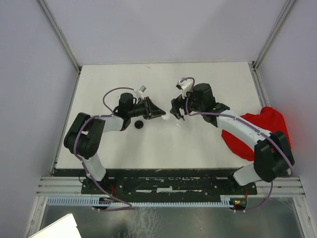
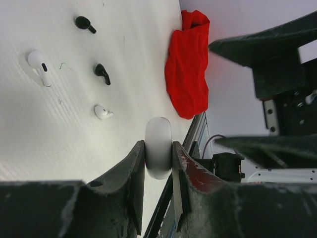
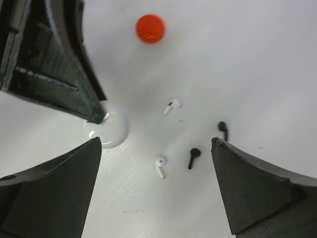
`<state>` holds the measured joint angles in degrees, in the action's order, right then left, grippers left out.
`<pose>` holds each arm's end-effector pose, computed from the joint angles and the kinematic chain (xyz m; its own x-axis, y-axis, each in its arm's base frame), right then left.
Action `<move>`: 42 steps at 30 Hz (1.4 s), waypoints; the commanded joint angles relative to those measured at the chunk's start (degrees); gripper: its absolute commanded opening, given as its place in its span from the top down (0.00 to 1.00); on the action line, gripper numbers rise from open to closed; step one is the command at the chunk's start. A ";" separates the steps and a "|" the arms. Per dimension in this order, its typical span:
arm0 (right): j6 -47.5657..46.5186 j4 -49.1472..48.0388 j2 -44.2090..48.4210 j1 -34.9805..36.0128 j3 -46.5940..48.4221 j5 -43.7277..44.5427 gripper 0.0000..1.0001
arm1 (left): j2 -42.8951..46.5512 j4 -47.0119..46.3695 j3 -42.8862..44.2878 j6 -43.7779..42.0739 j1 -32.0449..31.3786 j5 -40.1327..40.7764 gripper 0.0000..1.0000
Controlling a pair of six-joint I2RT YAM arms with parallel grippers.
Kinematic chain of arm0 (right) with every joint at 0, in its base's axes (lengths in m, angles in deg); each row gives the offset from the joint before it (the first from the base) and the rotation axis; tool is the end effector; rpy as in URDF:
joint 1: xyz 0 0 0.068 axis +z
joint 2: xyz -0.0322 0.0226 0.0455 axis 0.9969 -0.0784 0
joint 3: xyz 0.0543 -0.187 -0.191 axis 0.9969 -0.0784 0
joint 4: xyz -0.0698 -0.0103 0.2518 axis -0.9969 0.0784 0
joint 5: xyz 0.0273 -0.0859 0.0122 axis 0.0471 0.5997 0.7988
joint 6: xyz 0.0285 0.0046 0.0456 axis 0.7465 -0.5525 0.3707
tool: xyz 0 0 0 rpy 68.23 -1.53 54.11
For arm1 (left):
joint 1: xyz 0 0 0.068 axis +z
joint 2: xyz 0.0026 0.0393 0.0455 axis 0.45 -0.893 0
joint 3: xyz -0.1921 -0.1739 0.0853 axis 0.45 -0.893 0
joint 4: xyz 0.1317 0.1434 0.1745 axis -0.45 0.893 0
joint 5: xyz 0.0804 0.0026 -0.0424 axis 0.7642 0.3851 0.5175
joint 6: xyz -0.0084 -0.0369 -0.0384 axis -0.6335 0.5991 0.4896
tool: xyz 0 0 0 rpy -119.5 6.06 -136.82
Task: Insert the wireless bluetooth earbuds into the charging case
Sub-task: Open the charging case.
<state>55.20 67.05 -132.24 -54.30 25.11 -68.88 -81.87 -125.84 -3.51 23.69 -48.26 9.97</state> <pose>0.2845 0.1844 0.2616 -0.4115 -0.2976 -0.8614 -0.7272 0.6770 0.1135 0.3181 -0.1525 0.1741 -0.8836 -0.2585 -0.3905 0.2958 0.3383 -0.8933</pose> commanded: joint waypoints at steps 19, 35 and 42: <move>6.05 2.89 4.02 -1.82 3.31 7.50 0.01 | 1.71 -4.86 -0.68 3.05 -0.26 1.57 0.97; 9.99 -1.97 -4.68 0.84 3.26 5.84 0.01 | -0.46 -11.93 0.35 9.57 -2.43 2.19 0.97; 10.46 -3.53 -6.96 0.81 3.48 7.54 0.01 | -0.81 -14.37 -0.17 11.77 -2.57 1.98 0.97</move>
<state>64.34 68.82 -138.27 -53.74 26.23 -63.20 -82.85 -133.58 -4.25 31.58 -49.60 14.60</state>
